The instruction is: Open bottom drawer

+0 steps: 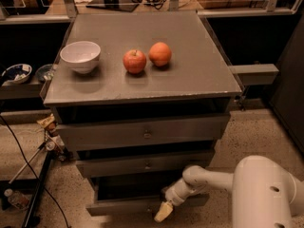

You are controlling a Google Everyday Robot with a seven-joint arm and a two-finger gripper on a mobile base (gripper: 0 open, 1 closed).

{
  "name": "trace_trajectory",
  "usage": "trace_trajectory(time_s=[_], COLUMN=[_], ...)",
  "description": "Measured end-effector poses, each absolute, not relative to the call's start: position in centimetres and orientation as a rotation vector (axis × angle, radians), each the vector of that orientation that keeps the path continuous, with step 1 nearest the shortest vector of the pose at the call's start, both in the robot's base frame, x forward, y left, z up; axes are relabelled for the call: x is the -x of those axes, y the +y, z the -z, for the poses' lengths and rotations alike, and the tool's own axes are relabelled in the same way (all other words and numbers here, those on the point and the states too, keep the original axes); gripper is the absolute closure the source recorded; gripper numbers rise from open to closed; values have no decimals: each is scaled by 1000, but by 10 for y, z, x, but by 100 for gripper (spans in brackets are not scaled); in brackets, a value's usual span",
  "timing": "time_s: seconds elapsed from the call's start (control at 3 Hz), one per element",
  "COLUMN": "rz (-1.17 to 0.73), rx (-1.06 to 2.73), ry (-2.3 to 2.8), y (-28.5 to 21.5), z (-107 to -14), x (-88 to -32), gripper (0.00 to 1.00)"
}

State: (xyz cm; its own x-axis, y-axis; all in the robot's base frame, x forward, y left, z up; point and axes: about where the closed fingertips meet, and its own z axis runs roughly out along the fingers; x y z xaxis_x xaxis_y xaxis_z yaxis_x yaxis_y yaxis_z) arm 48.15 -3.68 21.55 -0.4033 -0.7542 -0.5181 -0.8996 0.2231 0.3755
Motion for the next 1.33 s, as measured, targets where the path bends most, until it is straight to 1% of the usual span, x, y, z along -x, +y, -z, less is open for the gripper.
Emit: trace_trajectory(time_s=[0.33,1.0,1.33], rz=[-941,-941,-941], rx=[1567,1568,1568], ry=[2270,2270,2270], y=[-37,-37,-37], z=[-215,-215,-215], x=[-482,-481,-481], gripper=[50,96,100])
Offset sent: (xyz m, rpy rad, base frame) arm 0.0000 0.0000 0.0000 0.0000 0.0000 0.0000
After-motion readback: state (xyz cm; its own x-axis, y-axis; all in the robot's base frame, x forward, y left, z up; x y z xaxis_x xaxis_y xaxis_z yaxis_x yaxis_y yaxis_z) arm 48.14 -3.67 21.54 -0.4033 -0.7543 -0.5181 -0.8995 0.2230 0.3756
